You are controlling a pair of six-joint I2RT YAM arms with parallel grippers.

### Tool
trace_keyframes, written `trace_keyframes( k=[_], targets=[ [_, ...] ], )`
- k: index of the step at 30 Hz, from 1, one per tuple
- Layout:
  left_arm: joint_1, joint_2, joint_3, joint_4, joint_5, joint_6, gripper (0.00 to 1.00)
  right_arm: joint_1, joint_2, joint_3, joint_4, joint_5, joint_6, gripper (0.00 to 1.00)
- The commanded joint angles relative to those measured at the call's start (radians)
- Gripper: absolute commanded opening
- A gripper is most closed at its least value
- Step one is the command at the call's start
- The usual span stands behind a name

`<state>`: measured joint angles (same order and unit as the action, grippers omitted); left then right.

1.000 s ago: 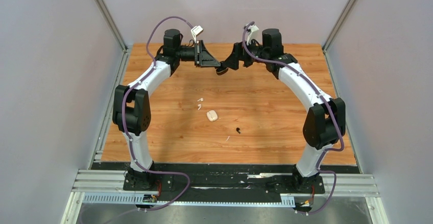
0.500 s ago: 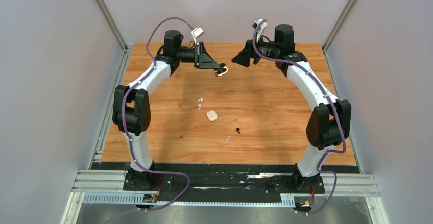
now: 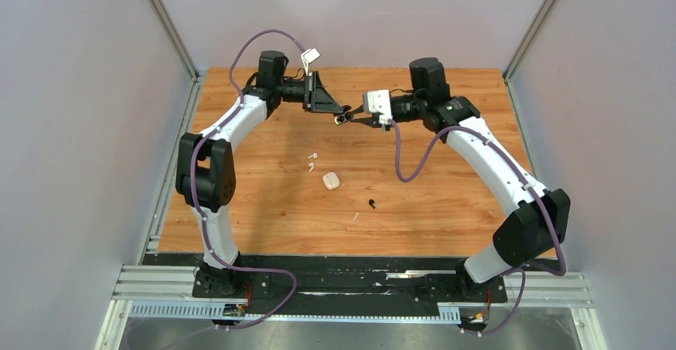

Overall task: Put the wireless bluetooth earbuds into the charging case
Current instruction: Adjust the earbud with the charging case.

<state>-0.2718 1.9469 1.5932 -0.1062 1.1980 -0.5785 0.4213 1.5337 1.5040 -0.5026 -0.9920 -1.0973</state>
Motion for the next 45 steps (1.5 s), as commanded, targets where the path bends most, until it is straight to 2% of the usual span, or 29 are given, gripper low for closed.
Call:
trace_keyframes(
  k=[1,3,9,21,32,43,45],
  targets=[
    [-0.012,-0.081,0.02,-0.062,0.013,0.094,0.0,0.05,0.02,-0.016,-0.112,0.032,-0.307,0.24],
    [-0.015,-0.086,0.027,-0.109,0.014,0.131,0.0,0.063,0.035,-0.011,-0.117,0.05,-0.32,0.32],
    [-0.019,-0.108,0.02,-0.205,0.012,0.226,0.0,0.072,0.073,0.023,-0.166,0.099,-0.367,0.35],
    [-0.045,-0.131,0.027,-0.314,0.0,0.348,0.0,0.085,0.094,0.035,-0.216,0.128,-0.413,0.35],
    [-0.059,-0.14,0.032,-0.352,-0.001,0.391,0.0,0.09,0.11,0.024,-0.211,0.169,-0.439,0.34],
    [-0.069,-0.147,0.033,-0.382,-0.002,0.424,0.0,0.098,0.119,0.022,-0.252,0.188,-0.495,0.27],
    [-0.069,-0.143,0.033,-0.385,-0.002,0.425,0.0,0.097,0.109,0.024,-0.251,0.171,-0.496,0.31]
  ],
)
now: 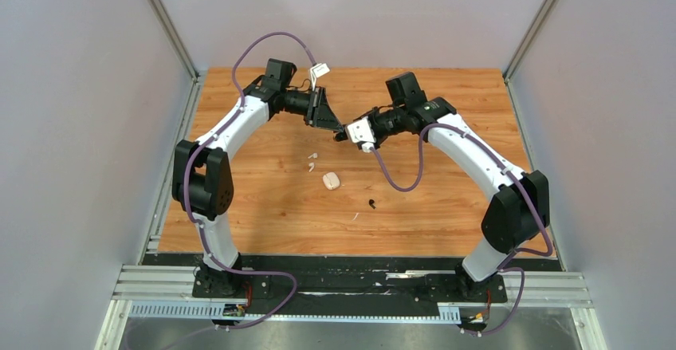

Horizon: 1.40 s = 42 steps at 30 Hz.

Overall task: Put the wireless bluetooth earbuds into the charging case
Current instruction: Adjust the earbud with the charging case.

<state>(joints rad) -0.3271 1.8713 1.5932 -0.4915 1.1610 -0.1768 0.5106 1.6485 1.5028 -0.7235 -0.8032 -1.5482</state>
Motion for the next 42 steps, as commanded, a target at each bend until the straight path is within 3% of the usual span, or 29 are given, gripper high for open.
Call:
trace_keyframes(
  k=[1,6,21,31,42],
  targets=[
    [-0.013,-0.067,0.032,-0.001,0.035,0.023,0.0,0.009,-0.012,0.025,-0.031,-0.026,-0.049,0.35],
    [-0.014,-0.059,0.03,0.003,0.028,0.02,0.0,0.016,-0.059,0.015,-0.031,-0.05,-0.063,0.37],
    [-0.013,-0.055,0.042,0.0,0.045,0.014,0.0,0.023,-0.027,0.005,-0.109,-0.012,-0.122,0.25],
    [-0.015,-0.059,0.04,-0.013,0.053,0.031,0.0,0.025,0.016,0.025,-0.087,0.039,-0.097,0.33],
    [-0.023,-0.05,0.055,-0.069,0.044,0.085,0.0,0.025,0.029,0.026,-0.027,0.081,-0.072,0.35]
  ],
)
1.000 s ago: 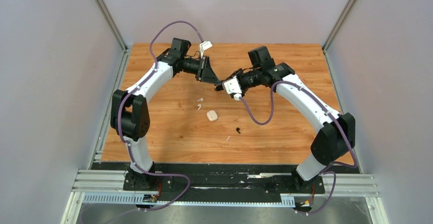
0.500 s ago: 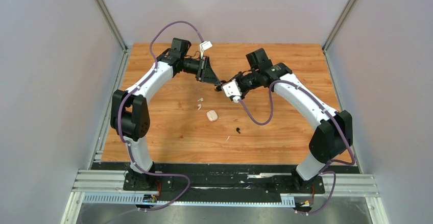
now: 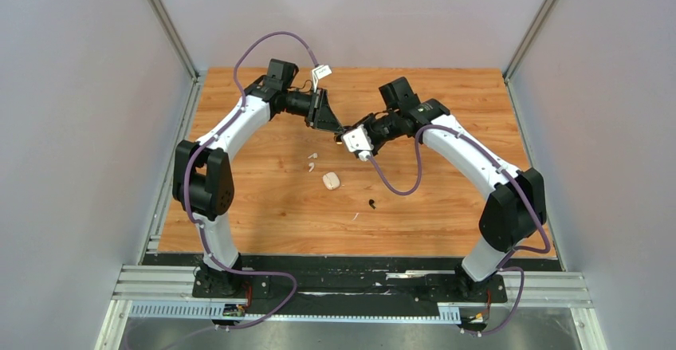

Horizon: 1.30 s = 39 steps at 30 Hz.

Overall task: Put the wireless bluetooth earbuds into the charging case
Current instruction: Adjust the earbud with the charging case.

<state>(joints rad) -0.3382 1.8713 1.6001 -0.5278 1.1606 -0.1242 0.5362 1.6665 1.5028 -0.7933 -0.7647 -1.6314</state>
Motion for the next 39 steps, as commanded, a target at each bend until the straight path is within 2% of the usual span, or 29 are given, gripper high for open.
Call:
trace_keyframes(
  k=[1,5,12,19,26,33,36,39],
  targets=[
    [-0.012,-0.05,0.049,-0.034,0.044,0.034,0.0,-0.001,0.013,0.028,0.045,0.051,0.011,0.35],
    [-0.012,-0.049,0.051,-0.043,0.039,0.043,0.0,-0.001,0.024,0.042,0.048,0.074,0.019,0.33],
    [-0.013,-0.05,0.056,-0.06,0.03,0.061,0.0,-0.001,0.038,0.059,0.047,0.079,0.037,0.19],
    [-0.013,-0.047,0.054,-0.063,0.012,0.072,0.0,-0.001,0.022,0.086,0.047,0.047,0.071,0.07],
    [-0.013,-0.041,0.053,-0.06,-0.008,0.075,0.0,-0.001,-0.025,0.123,0.035,-0.019,0.164,0.02],
    [-0.013,-0.035,0.058,-0.059,-0.007,0.075,0.0,-0.002,-0.057,0.099,0.015,-0.015,0.177,0.0],
    [-0.013,-0.03,0.064,-0.06,-0.005,0.074,0.0,-0.003,-0.055,0.073,-0.001,0.007,0.131,0.12],
    [-0.013,-0.029,0.067,-0.062,-0.005,0.074,0.0,-0.002,-0.049,0.068,-0.01,0.014,0.102,0.17]
  ],
)
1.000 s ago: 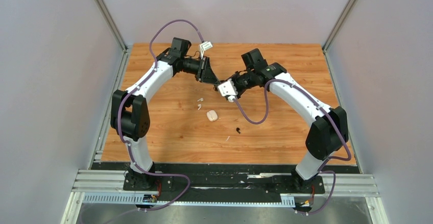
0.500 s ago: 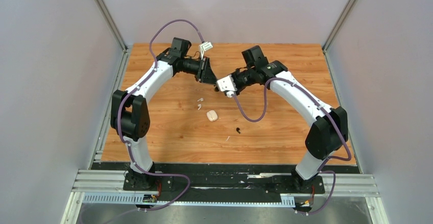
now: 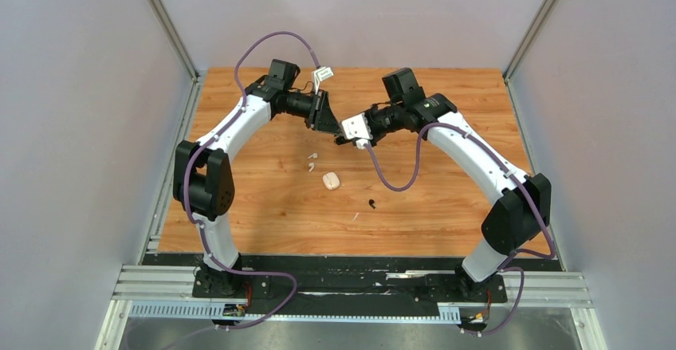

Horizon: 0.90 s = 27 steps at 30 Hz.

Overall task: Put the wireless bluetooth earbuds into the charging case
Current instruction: Adjust the earbud with the charging case.

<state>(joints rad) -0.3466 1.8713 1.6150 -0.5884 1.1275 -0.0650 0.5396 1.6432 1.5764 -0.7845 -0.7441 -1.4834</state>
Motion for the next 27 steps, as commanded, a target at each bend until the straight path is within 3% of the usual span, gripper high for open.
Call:
trace_keyframes(
  k=[1,13,27],
  targets=[
    [-0.005,-0.029,0.052,-0.002,0.028,0.016,0.0,-0.006,-0.024,-0.006,-0.025,-0.005,-0.057,0.19],
    [-0.005,-0.031,0.055,-0.013,0.039,0.018,0.0,-0.005,-0.004,-0.005,-0.1,-0.001,-0.154,0.21],
    [-0.005,-0.032,0.062,-0.022,0.064,0.032,0.0,-0.003,0.07,0.029,-0.048,0.066,-0.152,0.3]
  ],
)
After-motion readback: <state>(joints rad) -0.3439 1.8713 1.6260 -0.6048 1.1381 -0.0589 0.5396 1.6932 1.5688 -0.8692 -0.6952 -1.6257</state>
